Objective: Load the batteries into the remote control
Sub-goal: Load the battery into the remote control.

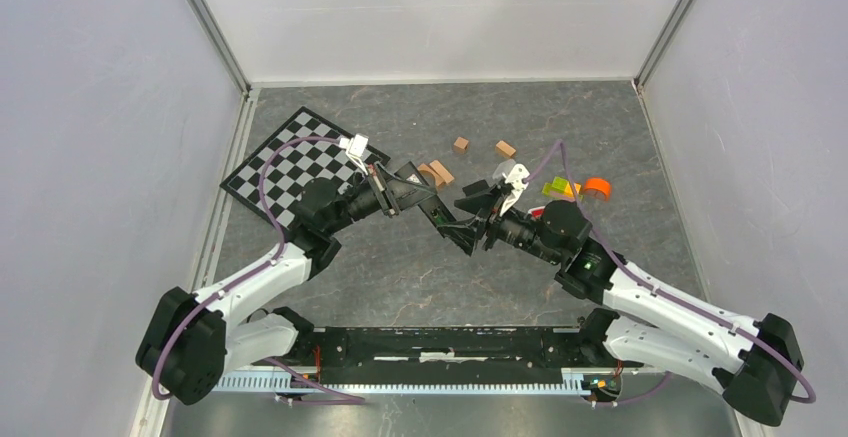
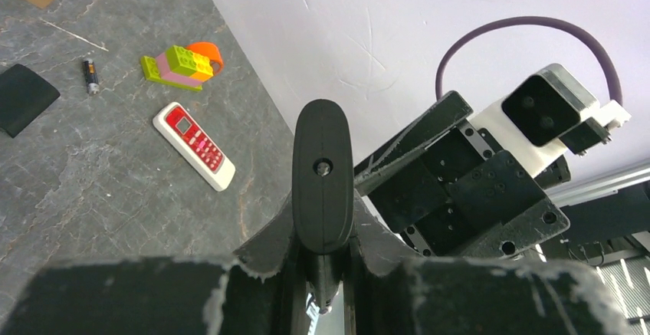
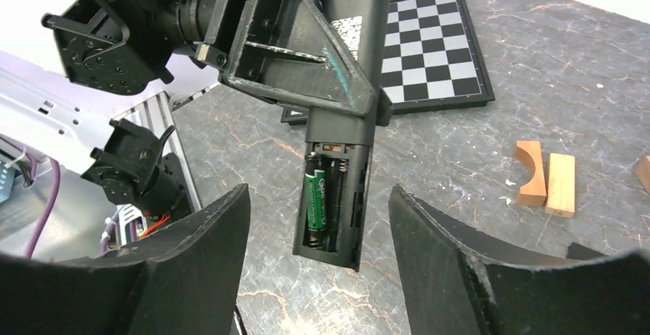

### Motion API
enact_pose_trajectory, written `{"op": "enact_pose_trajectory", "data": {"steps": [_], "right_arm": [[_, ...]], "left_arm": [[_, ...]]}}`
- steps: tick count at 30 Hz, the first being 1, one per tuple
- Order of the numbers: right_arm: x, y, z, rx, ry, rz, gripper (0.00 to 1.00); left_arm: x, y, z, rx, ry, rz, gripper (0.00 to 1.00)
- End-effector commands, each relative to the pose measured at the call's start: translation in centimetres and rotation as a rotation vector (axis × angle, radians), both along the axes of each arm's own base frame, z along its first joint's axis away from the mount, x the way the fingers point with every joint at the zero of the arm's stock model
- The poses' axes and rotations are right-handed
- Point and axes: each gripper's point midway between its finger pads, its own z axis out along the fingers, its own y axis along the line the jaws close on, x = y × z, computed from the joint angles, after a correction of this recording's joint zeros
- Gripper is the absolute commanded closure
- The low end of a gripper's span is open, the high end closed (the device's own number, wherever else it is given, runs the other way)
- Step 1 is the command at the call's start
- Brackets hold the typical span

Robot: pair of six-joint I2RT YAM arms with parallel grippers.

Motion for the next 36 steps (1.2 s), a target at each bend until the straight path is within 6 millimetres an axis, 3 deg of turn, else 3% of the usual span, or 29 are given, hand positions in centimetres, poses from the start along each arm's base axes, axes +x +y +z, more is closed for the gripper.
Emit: {"op": "enact_pose_trajectory", "data": {"steps": [1,6,8,15,23,30,36], "right_arm": [[0.3,-0.3,1.8,0.066,0.022,-0.034,0.25],[1.1,-1.5,2.8,0.213,0.166,-0.148,0.08],[1.8,-2.3,1.4,0.269,0.372,-0.251,0.02],[-0.4,0.1,0.2,0.391,0.651,-0.115,0.02],[-0.1,1.4,1.0,0.447,0.709,-0.079,0.02],[0.3,2.6,0.4,0.456,0.754,-0.064,0.02],[0.7,3.2,0.7,0.490,0.774,-0.051,0.09]], "left_arm": [[-0.7,0.4,2.3,-0.062,-0.057,-0.016,0.98],[-0.3,1.0,2.3,-0.062,-0.065,0.020,0.98],[-0.1,1.3,2.4,-0.063,-0.073,0.029,0.98],[0.2,1.6,2.4,-0.062,-0.071,0.050,0.98],[0.3,1.7,2.5,-0.072,-0.064,0.061,0.98],[0.1,1.6,2.4,-0.069,-0.069,0.044,0.98],[-1.0,1.4,3.3,-0.085,-0.140,-0.007,0.98]]}}
